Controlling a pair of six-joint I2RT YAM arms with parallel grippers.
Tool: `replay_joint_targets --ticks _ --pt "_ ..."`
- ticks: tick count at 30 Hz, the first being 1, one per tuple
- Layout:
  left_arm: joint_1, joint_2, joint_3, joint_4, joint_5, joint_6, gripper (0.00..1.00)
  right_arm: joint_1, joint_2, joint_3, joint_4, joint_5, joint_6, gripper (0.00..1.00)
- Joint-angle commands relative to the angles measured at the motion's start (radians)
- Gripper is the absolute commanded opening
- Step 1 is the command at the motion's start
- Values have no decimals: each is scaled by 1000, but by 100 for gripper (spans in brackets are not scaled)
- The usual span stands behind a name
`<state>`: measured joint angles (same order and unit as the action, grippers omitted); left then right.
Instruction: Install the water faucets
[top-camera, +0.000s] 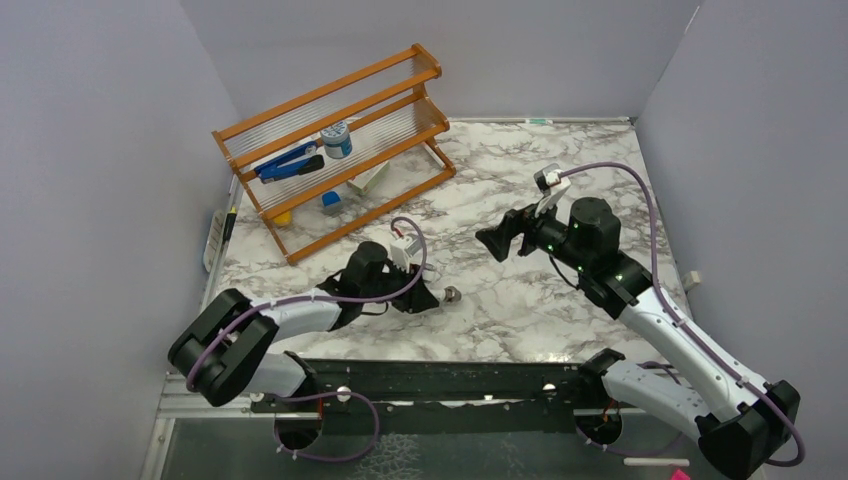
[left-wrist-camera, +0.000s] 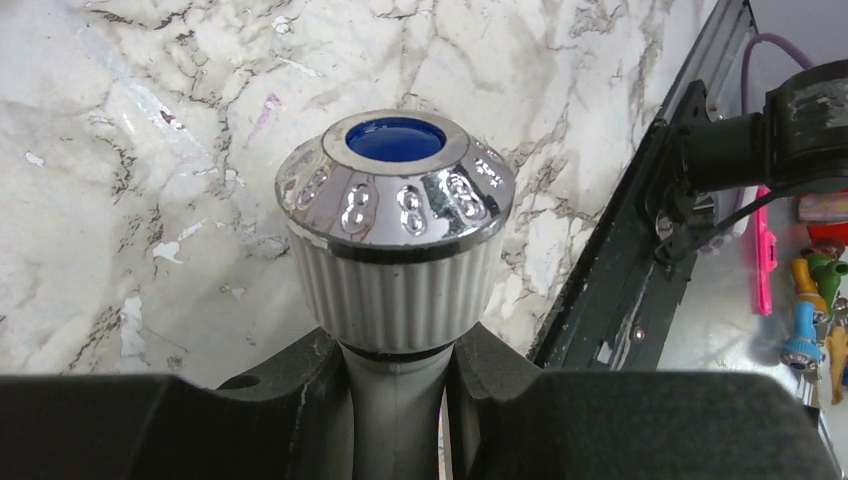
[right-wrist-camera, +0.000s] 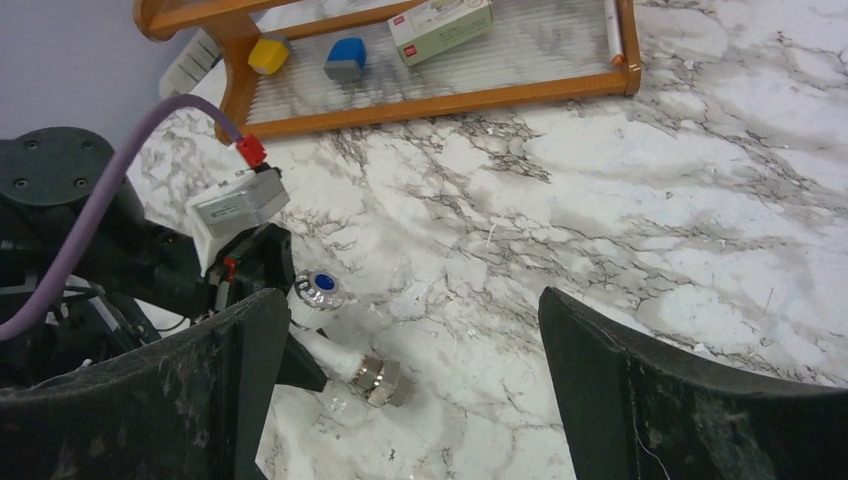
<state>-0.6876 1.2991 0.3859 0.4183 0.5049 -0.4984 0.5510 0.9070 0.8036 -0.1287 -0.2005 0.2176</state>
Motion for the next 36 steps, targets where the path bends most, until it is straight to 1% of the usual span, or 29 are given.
replay_joint_targets --ticks 1,5,7,11,17,23,27,33,36 --pt "19 82 88 79 80 29 0 7 -10 -22 -2 19 25 100" --pt "31 152 130 67 96 22 1 6 -12 -26 1 0 41 100" --pt "34 177 148 53 103 27 2 7 -11 -26 -2 2 39 100" --pt "42 209 188 -5 109 66 11 6 -11 -24 -8 -1 35 100" --pt "66 230 236 -90 81 103 25 6 7 -15 5 -68 45 100" --pt "85 248 256 -131 75 122 34 7 20 -3 -5 -83 37 100" --pt "94 257 259 -136 79 123 37 6 20 -4 -9 -84 37 100" --pt "99 272 270 -158 82 126 46 6 20 -6 -9 -81 39 100" --pt "100 270 268 -161 83 127 48 6 23 -5 -9 -85 39 100"
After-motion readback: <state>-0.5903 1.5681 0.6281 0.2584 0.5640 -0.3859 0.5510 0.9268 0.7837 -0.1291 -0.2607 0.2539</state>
